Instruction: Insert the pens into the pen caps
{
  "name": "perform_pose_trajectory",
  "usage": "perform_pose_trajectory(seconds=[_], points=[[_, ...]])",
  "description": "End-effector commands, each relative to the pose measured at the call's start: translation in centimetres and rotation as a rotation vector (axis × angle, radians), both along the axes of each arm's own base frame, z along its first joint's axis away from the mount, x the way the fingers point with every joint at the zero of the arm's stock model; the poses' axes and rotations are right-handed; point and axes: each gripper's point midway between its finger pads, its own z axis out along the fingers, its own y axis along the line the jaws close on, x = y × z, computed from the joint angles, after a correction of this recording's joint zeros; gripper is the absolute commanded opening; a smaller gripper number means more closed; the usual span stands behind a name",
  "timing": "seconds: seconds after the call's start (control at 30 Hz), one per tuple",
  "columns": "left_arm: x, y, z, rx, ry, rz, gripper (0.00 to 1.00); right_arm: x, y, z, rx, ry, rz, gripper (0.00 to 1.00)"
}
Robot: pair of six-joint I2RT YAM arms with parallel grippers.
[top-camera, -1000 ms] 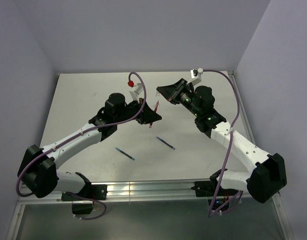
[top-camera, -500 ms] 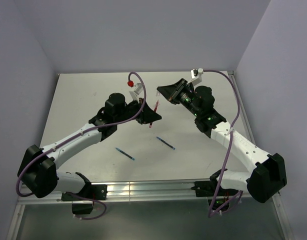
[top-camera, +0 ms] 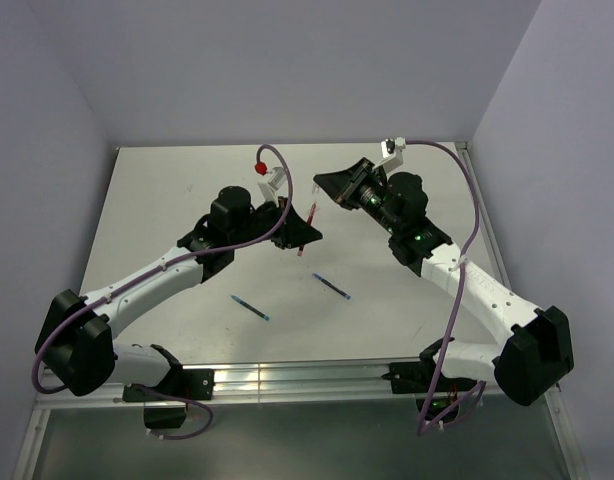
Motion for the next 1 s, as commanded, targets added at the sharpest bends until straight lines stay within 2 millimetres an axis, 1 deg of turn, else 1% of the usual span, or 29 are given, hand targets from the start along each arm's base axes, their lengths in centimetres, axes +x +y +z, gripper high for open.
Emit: perform_pose_trajectory(seconds=[0.0, 0.43, 0.97], points=[[-0.14, 0.03, 2.71, -0.037, -0.077, -0.004, 0.0, 0.17, -0.09, 0.15, -0.009, -0.022, -0.019, 0.0], [-0.1, 0.22, 3.04, -0.037, -0.088, 0.005, 0.0, 0.33, 0.14, -0.71, -0.024, 0.001, -0.019, 0.0], [0.09, 0.32, 3.05, -0.03, -0.094, 0.016, 0.0, 0.0, 0.39, -0.74, -0.032, -0.001, -0.011, 0.0]])
